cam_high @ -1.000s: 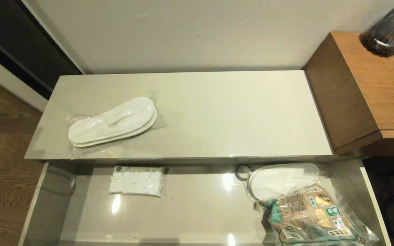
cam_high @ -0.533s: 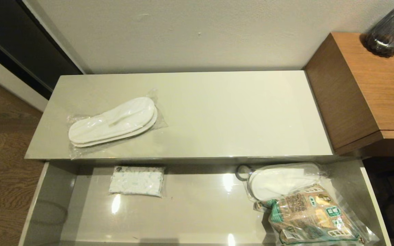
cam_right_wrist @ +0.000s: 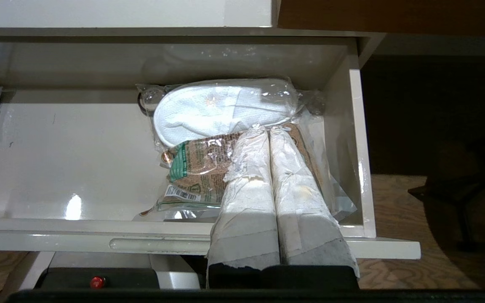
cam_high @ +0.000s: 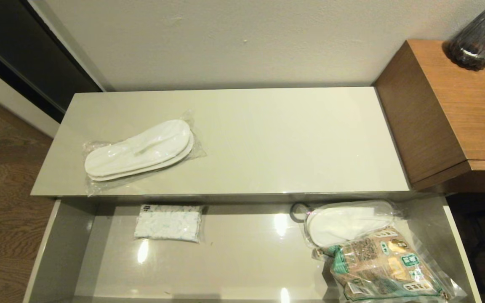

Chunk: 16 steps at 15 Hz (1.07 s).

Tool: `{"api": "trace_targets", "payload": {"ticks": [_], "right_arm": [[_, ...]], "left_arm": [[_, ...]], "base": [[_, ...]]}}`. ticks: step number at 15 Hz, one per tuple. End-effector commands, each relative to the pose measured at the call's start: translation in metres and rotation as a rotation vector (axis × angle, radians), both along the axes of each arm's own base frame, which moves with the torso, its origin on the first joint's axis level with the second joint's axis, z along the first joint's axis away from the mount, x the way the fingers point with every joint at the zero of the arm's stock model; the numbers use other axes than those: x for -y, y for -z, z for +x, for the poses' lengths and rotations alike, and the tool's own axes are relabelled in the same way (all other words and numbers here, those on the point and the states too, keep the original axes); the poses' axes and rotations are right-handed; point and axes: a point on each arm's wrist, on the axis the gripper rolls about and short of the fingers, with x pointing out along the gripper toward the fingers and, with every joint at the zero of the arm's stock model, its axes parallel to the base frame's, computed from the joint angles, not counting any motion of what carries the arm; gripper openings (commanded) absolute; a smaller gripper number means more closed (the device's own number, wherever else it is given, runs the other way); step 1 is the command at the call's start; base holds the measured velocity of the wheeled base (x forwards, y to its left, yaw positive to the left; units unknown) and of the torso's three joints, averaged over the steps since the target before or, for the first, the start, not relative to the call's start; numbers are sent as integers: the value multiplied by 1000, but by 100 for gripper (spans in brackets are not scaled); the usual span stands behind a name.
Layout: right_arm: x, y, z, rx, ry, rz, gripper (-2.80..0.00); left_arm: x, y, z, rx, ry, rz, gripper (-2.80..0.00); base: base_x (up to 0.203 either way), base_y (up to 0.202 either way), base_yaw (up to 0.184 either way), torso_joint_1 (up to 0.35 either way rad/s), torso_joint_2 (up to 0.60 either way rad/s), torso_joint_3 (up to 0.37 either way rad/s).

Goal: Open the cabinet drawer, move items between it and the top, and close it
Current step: Close the drawer

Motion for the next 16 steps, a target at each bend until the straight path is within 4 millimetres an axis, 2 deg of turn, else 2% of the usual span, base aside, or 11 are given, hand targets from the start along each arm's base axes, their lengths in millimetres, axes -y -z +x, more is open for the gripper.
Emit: {"api": "trace_targets", "payload": {"ticks": [1, 3, 5, 6, 8, 9, 10, 11, 13, 15, 16], "right_arm": [[0, 0, 0, 1, 0, -1, -280], [0, 0, 0, 1, -2, 1, -280], [0, 0, 0, -1, -2, 1, -280], [0, 0, 0, -1, 0, 1, -280], [0, 0, 0, -1, -2, 1, -280], [0, 0, 0, 1, 0, 1, -280], [0, 0, 0, 1, -2, 1, -280], [0, 0, 0, 1, 0, 1, -280], [0, 0, 0, 1, -2, 1, -280], [0, 0, 0, 1, 0, 1, -280], [0, 0, 0, 1, 0, 1, -280]], "left_arm": [[-6, 34, -61, 119, 62, -75, -280], [-11, 64, -90, 199, 30, -156, -280], [-12, 99, -103, 330, -45, -174, -280], [-14, 116, -96, 351, -106, -132, -280], [-19, 142, -68, 285, -267, -5, -280], [-21, 149, -55, 298, -338, 46, -280], [-22, 147, -43, 373, -375, 59, -280], [-22, 143, -31, 471, -388, 48, -280], [-22, 153, -6, 556, -394, 34, -280], [-22, 178, 24, 609, -401, 17, -280], [-22, 186, 36, 692, -391, -1, -280]], "base": [[0, 0, 0, 0, 0, 0], [0, 0, 0, 0, 0, 0], [0, 0, 0, 0, 0, 0], [0, 0, 0, 0, 0, 0], [0, 0, 0, 0, 0, 0], [0, 0, 0, 0, 0, 0], [0, 0, 0, 0, 0, 0], [0, 0, 0, 0, 0, 0], [0, 0, 0, 0, 0, 0], [0, 0, 0, 0, 0, 0], [0, 0, 0, 0, 0, 0]]}}
